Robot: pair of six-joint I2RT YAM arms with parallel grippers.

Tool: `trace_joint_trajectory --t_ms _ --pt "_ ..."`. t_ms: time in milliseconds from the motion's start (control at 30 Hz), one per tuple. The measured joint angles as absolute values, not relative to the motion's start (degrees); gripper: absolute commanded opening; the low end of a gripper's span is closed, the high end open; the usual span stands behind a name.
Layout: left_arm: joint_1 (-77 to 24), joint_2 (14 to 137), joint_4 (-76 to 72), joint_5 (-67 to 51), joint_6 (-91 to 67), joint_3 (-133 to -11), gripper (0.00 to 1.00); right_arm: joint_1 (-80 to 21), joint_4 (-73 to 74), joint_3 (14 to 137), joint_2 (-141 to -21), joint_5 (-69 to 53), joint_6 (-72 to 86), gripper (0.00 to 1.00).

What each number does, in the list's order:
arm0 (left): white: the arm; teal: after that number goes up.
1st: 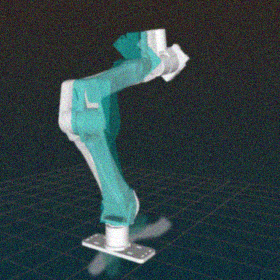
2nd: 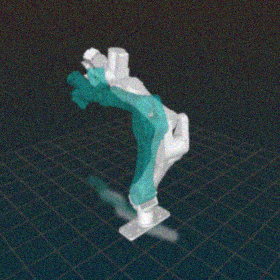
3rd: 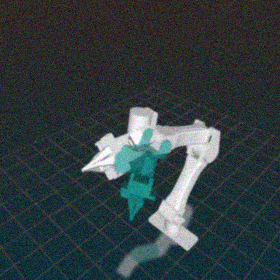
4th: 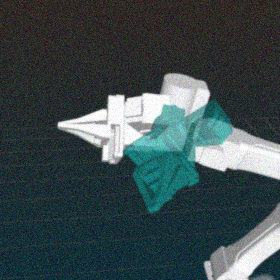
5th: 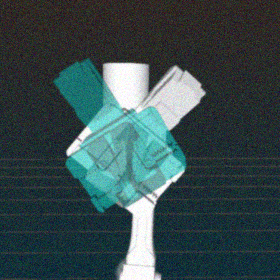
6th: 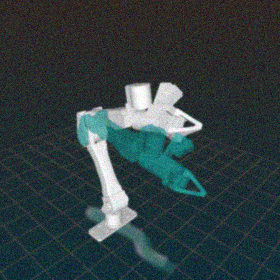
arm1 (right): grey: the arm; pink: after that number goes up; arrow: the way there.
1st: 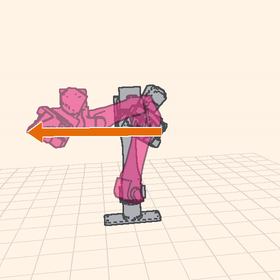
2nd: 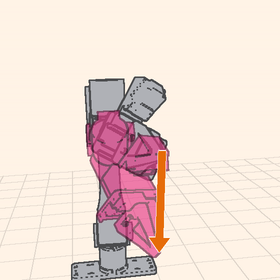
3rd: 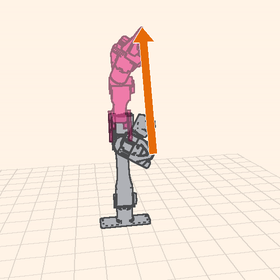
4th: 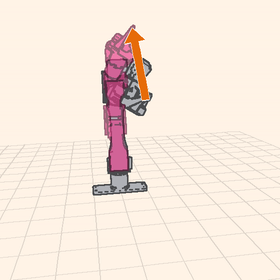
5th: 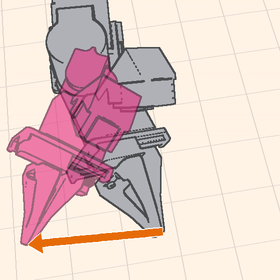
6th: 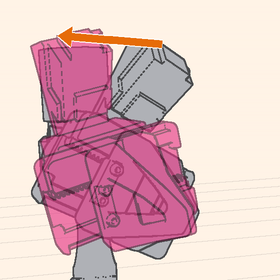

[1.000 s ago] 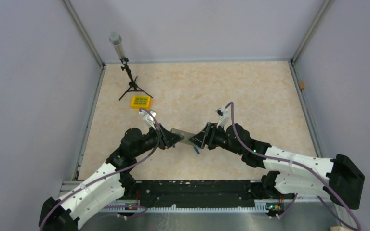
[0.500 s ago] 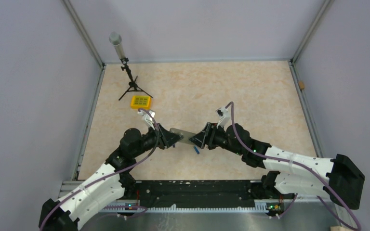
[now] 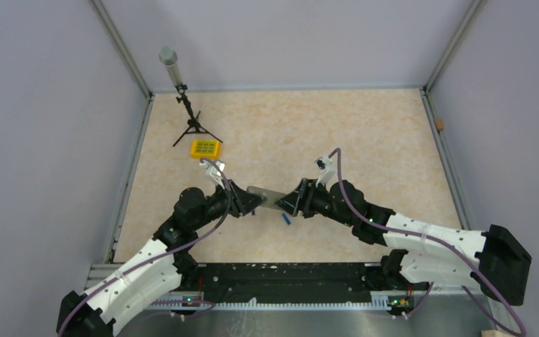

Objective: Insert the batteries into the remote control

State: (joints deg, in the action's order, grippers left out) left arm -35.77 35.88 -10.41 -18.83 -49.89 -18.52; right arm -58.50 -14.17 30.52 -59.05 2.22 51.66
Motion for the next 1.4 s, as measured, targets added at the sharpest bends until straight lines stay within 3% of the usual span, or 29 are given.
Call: trace_joint_trajectory --t_ms 1100,1400 --pt "-35.0 37.0 -14.1 -17.9 -50.9 -17.8 0.00 -57.9 -21.0 28.8 -59.9 0.1 51.6 0.58" --pt "-35.8 38.9 -13.2 -18.7 -50.4 -17.9 0.00 -58.7 -26.3 28.9 -59.9 -5.7 53.1 0.58"
